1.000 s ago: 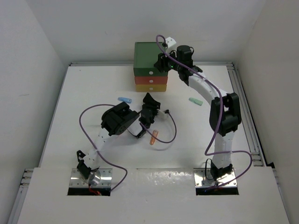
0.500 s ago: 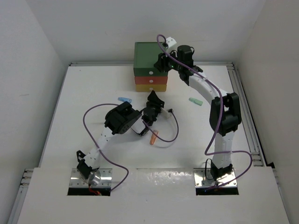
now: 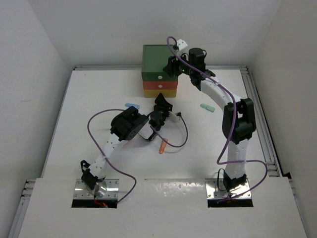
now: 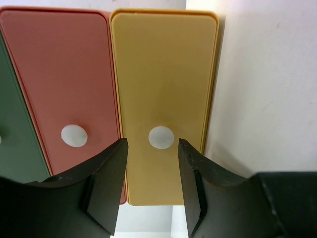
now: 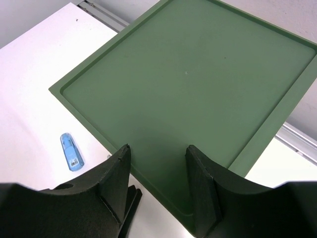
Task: Sort the stationery into containers
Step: Open the drawer in the storage box.
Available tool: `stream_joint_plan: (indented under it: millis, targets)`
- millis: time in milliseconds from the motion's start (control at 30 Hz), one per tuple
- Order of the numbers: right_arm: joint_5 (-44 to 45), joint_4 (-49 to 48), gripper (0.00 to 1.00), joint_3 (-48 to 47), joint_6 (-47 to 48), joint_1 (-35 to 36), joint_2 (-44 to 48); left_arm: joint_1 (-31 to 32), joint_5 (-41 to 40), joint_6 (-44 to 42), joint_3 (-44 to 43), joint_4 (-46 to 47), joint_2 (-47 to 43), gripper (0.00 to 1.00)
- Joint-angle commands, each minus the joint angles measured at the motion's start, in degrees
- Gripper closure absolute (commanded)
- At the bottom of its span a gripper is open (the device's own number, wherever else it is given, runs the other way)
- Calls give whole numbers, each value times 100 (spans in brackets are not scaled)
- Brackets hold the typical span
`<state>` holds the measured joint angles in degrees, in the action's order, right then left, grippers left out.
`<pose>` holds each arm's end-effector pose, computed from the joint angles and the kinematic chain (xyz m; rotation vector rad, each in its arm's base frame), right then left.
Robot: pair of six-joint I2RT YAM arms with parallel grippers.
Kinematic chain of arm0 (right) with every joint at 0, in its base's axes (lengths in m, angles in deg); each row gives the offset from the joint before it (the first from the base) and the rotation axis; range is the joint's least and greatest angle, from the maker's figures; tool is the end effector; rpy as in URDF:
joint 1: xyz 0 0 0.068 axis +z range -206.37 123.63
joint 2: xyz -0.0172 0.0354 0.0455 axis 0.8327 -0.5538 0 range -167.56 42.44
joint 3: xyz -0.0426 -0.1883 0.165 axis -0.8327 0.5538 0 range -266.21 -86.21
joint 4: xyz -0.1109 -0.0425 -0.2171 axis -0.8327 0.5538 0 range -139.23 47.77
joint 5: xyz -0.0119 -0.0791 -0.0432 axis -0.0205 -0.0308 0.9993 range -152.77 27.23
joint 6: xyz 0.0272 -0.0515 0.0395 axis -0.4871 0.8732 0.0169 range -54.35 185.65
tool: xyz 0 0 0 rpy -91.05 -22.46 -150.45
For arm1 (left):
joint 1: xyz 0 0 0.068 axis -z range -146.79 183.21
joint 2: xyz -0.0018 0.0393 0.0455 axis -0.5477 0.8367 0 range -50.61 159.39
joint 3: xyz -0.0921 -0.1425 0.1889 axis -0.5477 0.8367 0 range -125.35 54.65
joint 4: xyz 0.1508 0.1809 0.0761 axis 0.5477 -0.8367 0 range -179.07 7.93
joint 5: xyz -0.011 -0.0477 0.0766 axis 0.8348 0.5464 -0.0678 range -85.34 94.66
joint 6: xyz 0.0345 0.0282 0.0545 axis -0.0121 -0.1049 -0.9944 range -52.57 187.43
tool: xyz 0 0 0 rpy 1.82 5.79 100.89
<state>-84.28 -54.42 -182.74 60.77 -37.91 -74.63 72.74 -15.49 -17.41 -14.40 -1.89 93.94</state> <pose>0.4587 0.1754 0.2729 -0.4841 1.8021 0.6285 0.3693 -0.2791 0.0579 1.2177 0.9765 0.8919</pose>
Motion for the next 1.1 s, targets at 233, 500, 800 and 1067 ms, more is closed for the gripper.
stream_joint_plan:
  millis: [233, 500, 800, 1067]
  targets:
    - [-37, 598, 51, 99, -188, -44, -386, -147, 124, 284, -20, 2169, 231, 49]
    - [-28, 616, 51, 91, -171, -44, -412, -261, 361, 257, -319, 1967, 433, 57]
    - [-28, 616, 52, 82, -171, -44, -439, -314, 292, 328, -583, 1694, 486, 63]
    - [-28, 616, 53, 117, -197, -53, -430, -297, 283, 266, -469, 1817, 487, 88]
